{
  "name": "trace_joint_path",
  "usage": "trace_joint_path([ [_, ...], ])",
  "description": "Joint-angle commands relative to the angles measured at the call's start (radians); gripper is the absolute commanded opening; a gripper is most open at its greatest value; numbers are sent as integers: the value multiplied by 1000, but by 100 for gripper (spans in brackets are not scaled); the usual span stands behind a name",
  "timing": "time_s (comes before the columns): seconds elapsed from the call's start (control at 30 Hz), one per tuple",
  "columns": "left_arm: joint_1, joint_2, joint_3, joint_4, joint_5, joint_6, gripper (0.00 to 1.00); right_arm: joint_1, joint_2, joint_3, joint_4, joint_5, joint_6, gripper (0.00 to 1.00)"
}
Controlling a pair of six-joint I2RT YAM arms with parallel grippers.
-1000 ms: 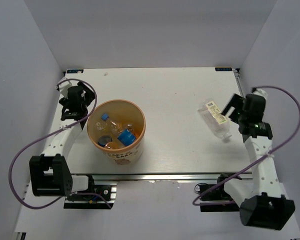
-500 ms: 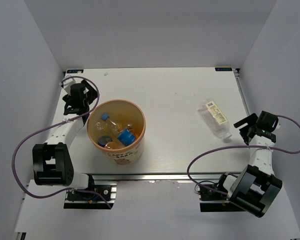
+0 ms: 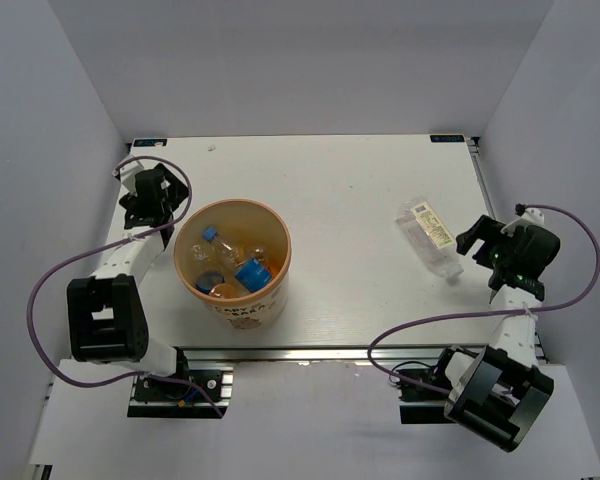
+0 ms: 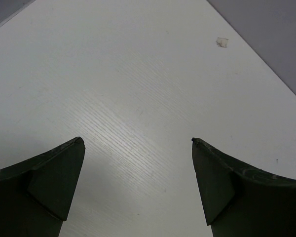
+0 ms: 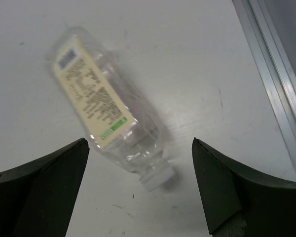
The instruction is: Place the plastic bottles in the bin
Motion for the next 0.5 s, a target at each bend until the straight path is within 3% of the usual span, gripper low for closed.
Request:
trace_joint_path([
  [0.0,15,8,49,-14,-11,-3,98,-4,-34,34,133,-264,-249,89],
  [0.17,30,19,83,-51,-79,26,98,-4,-21,17,157,-235,-303,89],
  [0.3,42,24,69,-48,-169,0,98,15,28,56,12,-270,-416,89],
  [0.47,62,83,112,-35,-182,-16,98,84,58,106,-149,-190,-522,89],
])
